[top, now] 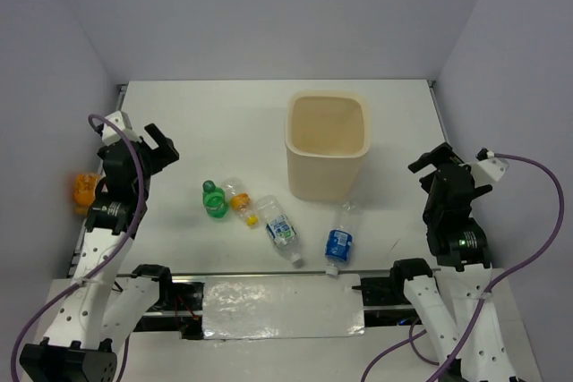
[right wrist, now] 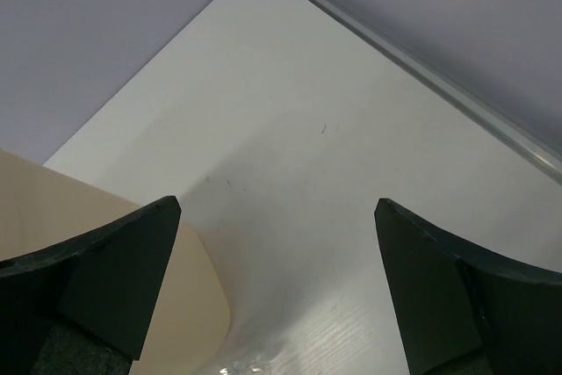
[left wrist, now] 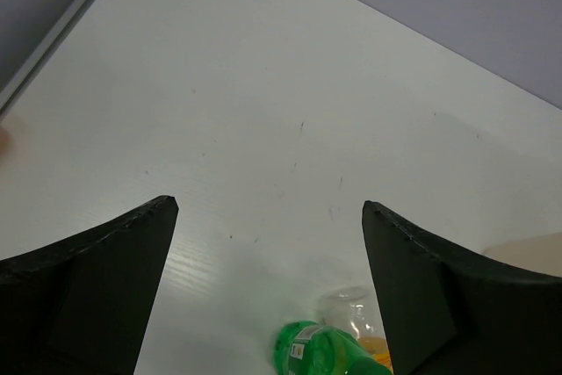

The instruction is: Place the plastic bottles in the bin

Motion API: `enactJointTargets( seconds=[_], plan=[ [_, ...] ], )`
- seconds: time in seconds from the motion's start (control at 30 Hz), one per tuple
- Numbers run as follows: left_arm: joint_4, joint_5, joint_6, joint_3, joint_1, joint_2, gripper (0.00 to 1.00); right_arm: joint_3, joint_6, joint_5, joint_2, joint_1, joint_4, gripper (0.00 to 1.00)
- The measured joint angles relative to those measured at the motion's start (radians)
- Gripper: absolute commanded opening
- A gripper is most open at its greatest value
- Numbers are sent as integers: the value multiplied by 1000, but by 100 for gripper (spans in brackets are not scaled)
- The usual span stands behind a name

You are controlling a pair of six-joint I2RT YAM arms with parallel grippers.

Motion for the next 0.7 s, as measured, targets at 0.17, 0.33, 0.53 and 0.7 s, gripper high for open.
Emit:
enactJointTargets(
  seconds=[0.17, 0.33, 0.53, 0.7],
  plan=[
    [6, 29, 0, -23, 0, -10, 99, 0, 14, -34, -2, 0, -43, 100],
    [18, 63, 1, -24, 0, 11, 99, -15, -19, -169, 59, 0, -109, 100],
    [26, 103, 1, -25, 0, 54, 99, -211, -28, -477, 74, 2, -88, 100],
    [29, 121, 0, -25, 0, 81, 99, -399, 28, -644, 71, 90, -27, 100]
  ],
)
